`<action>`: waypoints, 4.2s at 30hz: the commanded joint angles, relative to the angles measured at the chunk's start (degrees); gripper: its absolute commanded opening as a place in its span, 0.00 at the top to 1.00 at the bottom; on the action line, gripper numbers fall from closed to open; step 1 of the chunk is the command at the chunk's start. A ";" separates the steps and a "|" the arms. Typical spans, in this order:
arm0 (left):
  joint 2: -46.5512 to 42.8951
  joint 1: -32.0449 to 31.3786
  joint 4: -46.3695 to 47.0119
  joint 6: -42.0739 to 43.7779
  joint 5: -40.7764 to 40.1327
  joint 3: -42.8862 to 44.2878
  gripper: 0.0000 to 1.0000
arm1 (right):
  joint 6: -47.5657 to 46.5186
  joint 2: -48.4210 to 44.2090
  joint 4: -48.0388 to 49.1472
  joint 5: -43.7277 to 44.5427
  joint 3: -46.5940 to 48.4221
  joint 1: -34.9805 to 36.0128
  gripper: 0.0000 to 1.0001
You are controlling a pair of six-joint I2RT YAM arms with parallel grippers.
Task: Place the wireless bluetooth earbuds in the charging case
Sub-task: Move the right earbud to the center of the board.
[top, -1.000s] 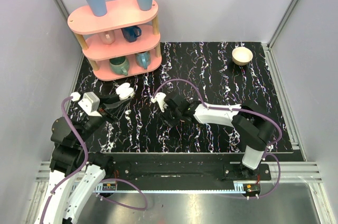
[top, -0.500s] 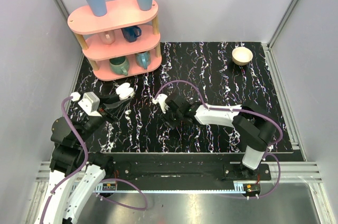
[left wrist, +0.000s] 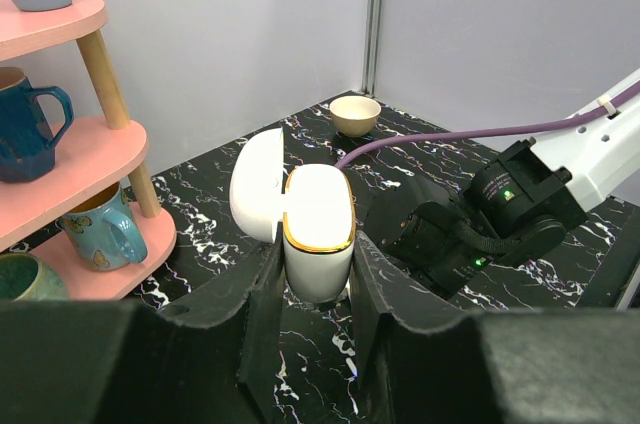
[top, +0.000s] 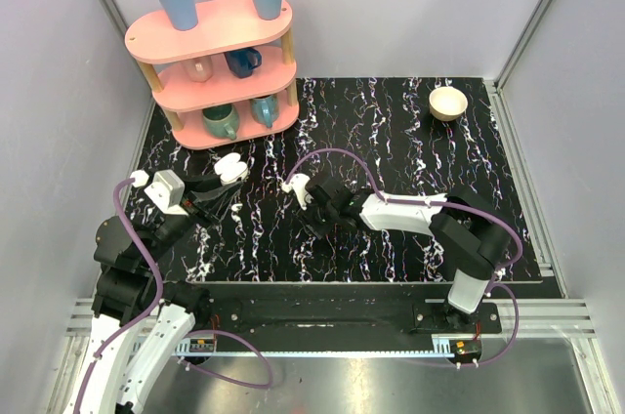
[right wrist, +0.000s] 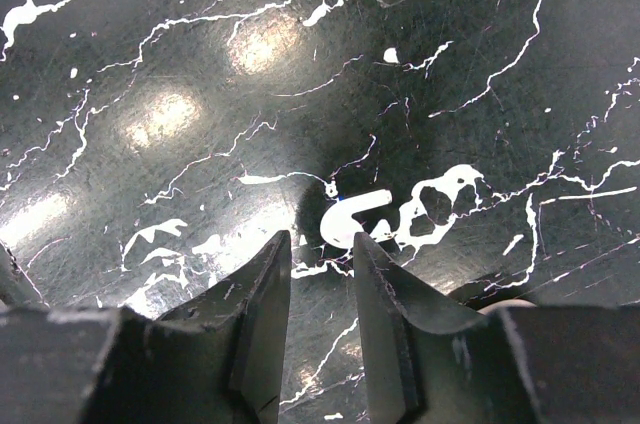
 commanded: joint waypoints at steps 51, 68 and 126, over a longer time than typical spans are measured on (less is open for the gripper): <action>-0.59 0.31 2.85 -0.86 -1.85 -0.62 1.00 | 25.04 8.15 -0.43 -2.26 13.87 0.56 0.65; -1.29 0.31 2.50 -0.33 -3.43 0.35 1.00 | 8.35 12.54 -8.87 6.16 18.44 -3.31 0.57; -1.03 0.31 2.94 -0.59 -2.38 -1.06 1.00 | 24.23 -0.90 -17.67 11.28 11.50 4.52 0.52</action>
